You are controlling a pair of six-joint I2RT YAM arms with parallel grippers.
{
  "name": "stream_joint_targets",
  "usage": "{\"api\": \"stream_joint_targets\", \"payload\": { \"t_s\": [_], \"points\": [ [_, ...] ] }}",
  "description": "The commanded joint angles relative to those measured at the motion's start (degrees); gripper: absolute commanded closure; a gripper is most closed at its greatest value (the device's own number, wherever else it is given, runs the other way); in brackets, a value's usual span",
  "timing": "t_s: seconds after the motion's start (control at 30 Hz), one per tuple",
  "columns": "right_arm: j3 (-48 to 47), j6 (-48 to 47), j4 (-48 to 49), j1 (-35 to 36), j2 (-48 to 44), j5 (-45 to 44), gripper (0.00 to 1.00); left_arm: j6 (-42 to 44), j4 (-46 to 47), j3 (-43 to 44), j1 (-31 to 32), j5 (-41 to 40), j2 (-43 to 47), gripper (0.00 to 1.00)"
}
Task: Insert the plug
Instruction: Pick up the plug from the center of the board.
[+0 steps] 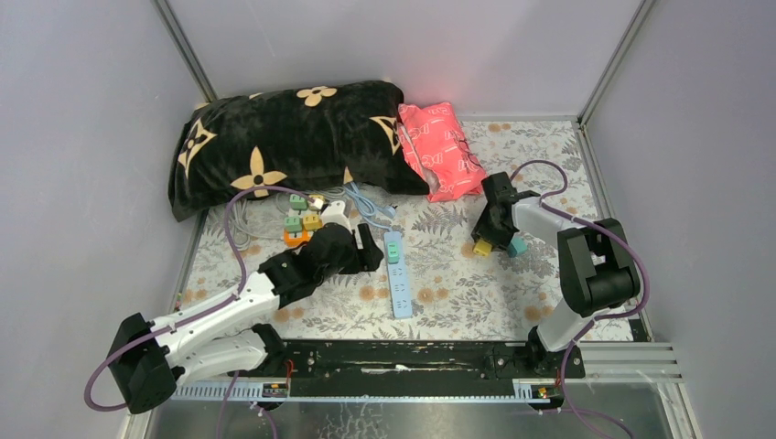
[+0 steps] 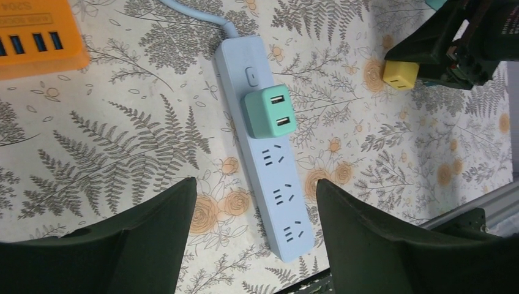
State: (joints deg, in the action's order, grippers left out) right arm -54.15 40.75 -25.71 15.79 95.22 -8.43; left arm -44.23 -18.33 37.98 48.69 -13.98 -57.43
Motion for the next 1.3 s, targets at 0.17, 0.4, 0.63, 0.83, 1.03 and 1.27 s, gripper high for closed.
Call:
{"api": "stream_joint_targets", "payload": {
  "t_s": [0.17, 0.4, 0.63, 0.83, 1.03, 1.27],
  "points": [
    [0.3, 3.8, 5.7, -0.1, -6.5, 14.4, 0.7, -2.3, 8.3, 0.0, 0.1, 2.6, -0.7, 0.2],
    [5.0, 12.2, 15.2, -0.1, -12.5, 26.5, 0.75, -4.9, 12.4, -0.5, 1.2, 1.9, -1.2, 0.19],
    [8.2, 21.5, 24.7, 1.2, -16.5, 32.1, 0.74, -5.8, 14.7, 0.8, 2.6, -1.0, -2.6, 0.17],
    [11.1, 30.6, 32.4, 4.1, -19.1, 32.9, 0.74, -6.2, 19.5, 2.3, 4.5, -3.8, -5.5, 0.16],
    [14.3, 38.7, 39.1, 6.3, -20.3, 32.9, 0.74, -5.1, 24.4, 3.2, 7.2, -7.0, -8.4, 0.16],
    [15.0, 44.5, 43.6, 9.1, -20.4, 32.8, 0.74, -1.1, 31.4, 3.2, 9.5, -11.1, -11.7, 0.16]
  ]
}}
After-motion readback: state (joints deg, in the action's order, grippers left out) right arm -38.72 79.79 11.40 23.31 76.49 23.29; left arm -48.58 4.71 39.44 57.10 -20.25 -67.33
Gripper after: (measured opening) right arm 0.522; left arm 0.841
